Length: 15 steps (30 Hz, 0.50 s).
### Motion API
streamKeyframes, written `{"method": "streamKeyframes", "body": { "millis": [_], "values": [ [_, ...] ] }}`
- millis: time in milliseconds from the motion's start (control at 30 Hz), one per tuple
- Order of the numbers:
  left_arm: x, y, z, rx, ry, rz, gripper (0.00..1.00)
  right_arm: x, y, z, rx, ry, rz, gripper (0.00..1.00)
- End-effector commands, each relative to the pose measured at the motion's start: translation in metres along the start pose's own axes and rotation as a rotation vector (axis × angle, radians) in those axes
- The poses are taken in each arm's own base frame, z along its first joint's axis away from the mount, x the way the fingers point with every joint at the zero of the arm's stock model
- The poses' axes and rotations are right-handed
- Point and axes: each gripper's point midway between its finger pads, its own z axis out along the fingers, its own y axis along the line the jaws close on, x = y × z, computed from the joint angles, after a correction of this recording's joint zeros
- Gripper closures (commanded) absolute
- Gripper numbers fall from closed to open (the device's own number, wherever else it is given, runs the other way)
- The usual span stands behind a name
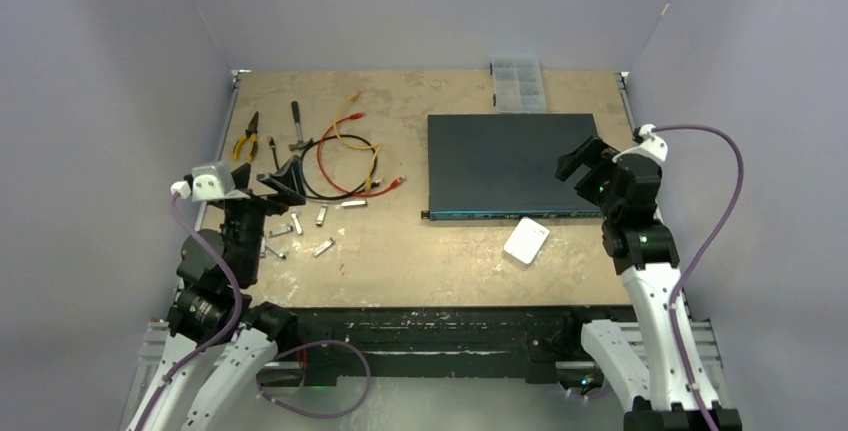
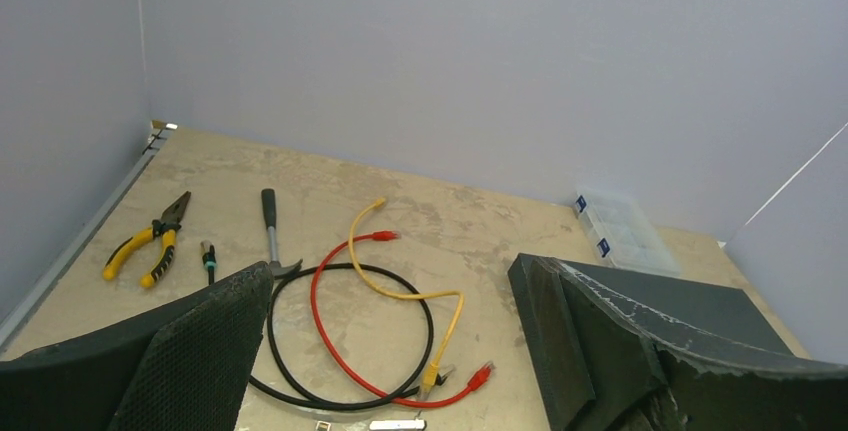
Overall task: Insert the plug into the switch port
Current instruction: Move the switch port to the center of the board.
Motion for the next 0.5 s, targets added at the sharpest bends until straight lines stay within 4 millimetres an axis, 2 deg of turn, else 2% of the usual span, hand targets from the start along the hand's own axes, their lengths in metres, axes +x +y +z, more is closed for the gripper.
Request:
{"method": "streamKeyframes", "body": {
  "millis": [0, 133, 267, 467],
  "values": [
    [-0.013, -0.003, -0.003, 0.015, -0.046, -0.012, 0.01, 0.046, -0.010, 0.013, 0.069, 0.217, 0.040, 0.01],
    [-0.017, -0.004, -0.007, 0.024, -0.058, -0.019, 0.01, 0.075, -0.014, 0.024, 0.088, 0.330, 0.060, 0.01],
    [-0.020, -0.003, -0.011, 0.026, -0.075, -0.028, 0.01, 0.109, -0.028, 0.030, 0.134, 0.435, 0.071, 0.01],
    [-0.023, -0.003, -0.014, 0.027, -0.086, -0.032, 0.01, 0.155, -0.042, 0.036, 0.169, 0.520, 0.112, 0.01]
  ]
}}
